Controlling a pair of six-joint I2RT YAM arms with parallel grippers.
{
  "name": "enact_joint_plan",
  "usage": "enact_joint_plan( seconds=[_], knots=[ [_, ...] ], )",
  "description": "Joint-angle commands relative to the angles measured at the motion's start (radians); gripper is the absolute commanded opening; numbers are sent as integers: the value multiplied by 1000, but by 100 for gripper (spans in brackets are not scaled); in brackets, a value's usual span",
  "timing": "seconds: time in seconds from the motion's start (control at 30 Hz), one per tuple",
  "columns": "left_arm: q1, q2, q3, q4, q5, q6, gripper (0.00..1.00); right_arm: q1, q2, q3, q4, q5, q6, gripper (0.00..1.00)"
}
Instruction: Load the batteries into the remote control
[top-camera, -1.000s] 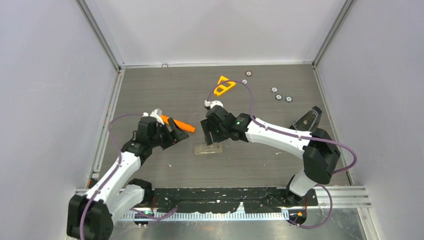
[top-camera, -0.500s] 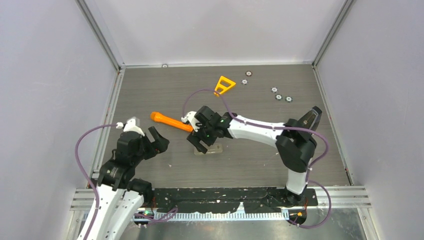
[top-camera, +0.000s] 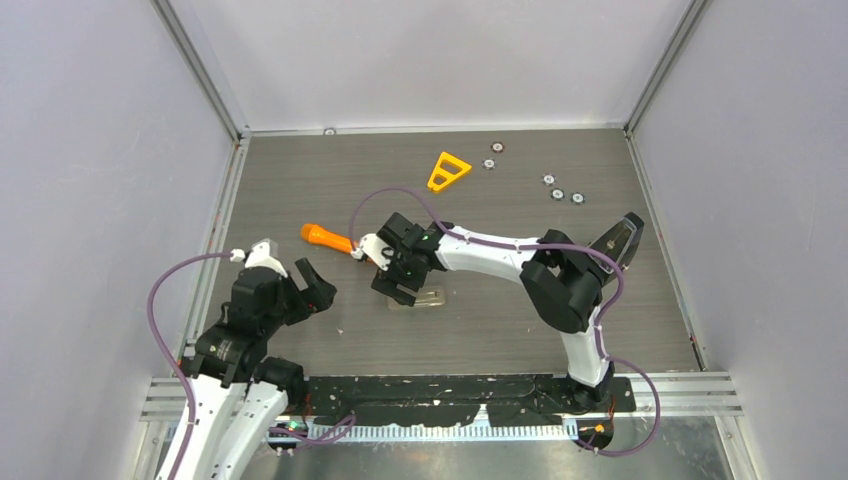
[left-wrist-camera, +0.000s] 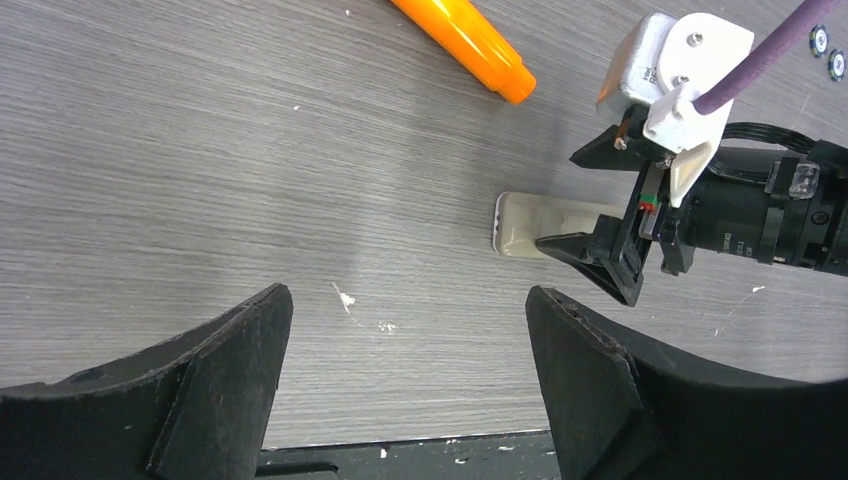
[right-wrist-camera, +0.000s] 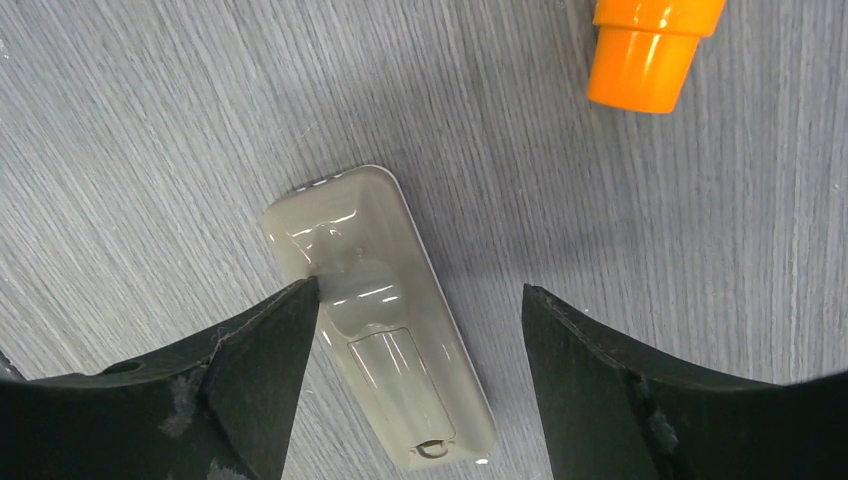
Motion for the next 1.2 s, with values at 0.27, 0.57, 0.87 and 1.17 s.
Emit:
enact_joint_plan(
  seconds=[0.27,0.57,0.87,1.17],
  knots=[
    [-3,31,40,21,16,13,88,18,-10,-33,-34,4,-63,75],
    [-2,35,37,28,20,9,88,4,-106,-38,27,-89,46,86],
    [-2,30,34,30,16,12,88,5,-69,-38,-36,-140,-58,88],
    [-2,40,25,38,20,9,88,12,-21,-15,-65,-35,-167,85]
  ],
)
